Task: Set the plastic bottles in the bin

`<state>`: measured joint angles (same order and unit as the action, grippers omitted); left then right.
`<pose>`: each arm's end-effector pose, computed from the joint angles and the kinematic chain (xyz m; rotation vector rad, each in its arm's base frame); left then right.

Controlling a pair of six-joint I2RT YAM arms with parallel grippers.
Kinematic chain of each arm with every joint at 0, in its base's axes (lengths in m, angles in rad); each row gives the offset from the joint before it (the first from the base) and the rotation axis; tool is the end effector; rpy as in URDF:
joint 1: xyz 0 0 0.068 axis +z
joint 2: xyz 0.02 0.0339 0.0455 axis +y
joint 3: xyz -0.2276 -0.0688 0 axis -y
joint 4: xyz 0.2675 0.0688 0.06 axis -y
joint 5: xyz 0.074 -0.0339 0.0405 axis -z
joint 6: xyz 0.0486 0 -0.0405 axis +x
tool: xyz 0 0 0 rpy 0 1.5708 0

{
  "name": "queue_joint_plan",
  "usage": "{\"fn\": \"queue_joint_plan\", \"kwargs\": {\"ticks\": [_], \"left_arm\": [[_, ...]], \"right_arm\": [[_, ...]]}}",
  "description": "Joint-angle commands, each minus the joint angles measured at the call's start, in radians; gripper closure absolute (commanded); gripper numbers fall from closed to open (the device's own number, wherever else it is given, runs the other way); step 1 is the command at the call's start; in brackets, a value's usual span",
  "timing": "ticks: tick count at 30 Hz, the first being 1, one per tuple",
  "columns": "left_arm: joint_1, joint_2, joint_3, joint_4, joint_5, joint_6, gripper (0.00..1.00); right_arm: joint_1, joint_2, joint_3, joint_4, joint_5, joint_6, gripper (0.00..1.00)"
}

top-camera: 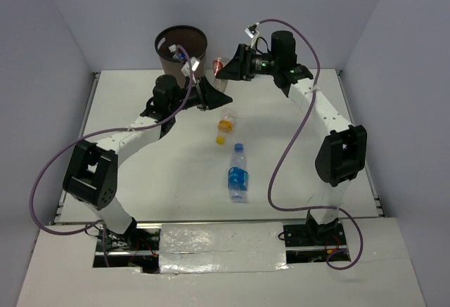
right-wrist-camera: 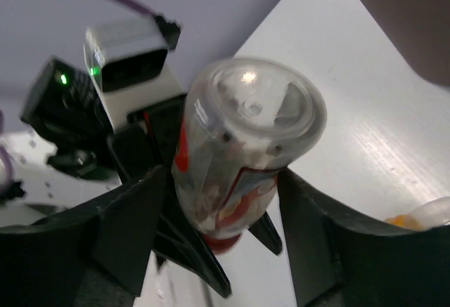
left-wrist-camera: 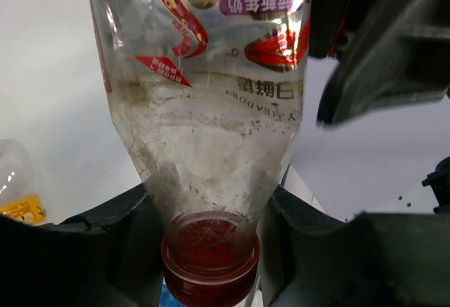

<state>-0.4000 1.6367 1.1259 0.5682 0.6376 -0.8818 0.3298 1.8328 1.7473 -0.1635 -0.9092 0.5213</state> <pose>0.3669 -0.1865 0.2687 0.1645 1.7194 -1.4639 0.4145 0.1824 0.3447 -0.5170 1.8872 1.4014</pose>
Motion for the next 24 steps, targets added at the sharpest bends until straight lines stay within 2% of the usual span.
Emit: {"fn": "queue_joint_plan", "kwargs": {"ticks": [1, 2, 3, 5, 6, 10, 11, 17, 22, 23, 24], "left_arm": [[0.01, 0.021, 0.107, -0.095, 0.02, 0.082, 0.7], [0.013, 0.025, 0.123, -0.12, 0.019, 0.099, 0.73], [0.027, 0.025, 0.155, -0.186, 0.013, 0.118, 0.74], [0.052, 0.017, 0.185, -0.255, -0.024, 0.176, 0.79], [0.09, 0.014, 0.216, -0.307, -0.038, 0.203, 0.79], [0.2, 0.035, 0.325, -0.372, -0.079, 0.224, 0.79], [0.24, 0.049, 0.383, -0.369, -0.079, 0.218, 0.79], [0.308, 0.239, 0.68, -0.386, -0.173, 0.144, 0.78], [0.323, 0.448, 0.929, -0.428, -0.208, 0.095, 0.76], [0.323, 0.474, 0.965, -0.456, -0.226, 0.102, 0.74], [0.323, 0.517, 0.989, -0.47, -0.242, 0.107, 0.68]], "right_arm": [[-0.003, -0.046, -0.002, 0.052, -0.094, -0.064, 0.26], [-0.012, -0.047, 0.007, 0.042, -0.102, -0.09, 0.21], [-0.018, -0.05, 0.015, 0.0, -0.096, -0.157, 0.1], [-0.04, -0.061, 0.049, -0.062, -0.07, -0.245, 0.0], [-0.049, -0.066, 0.058, -0.12, -0.041, -0.336, 0.0], [-0.104, -0.13, 0.022, -0.177, -0.026, -0.501, 0.0], [-0.113, -0.141, -0.011, -0.188, -0.034, -0.586, 0.0], [-0.101, -0.191, -0.11, -0.444, -0.065, -0.886, 0.0], [-0.094, -0.266, -0.245, -0.447, -0.007, -0.943, 0.0], [-0.094, -0.277, -0.262, -0.433, -0.004, -0.945, 0.0], [-0.091, -0.294, -0.278, -0.427, 0.001, -0.945, 0.0]]}}
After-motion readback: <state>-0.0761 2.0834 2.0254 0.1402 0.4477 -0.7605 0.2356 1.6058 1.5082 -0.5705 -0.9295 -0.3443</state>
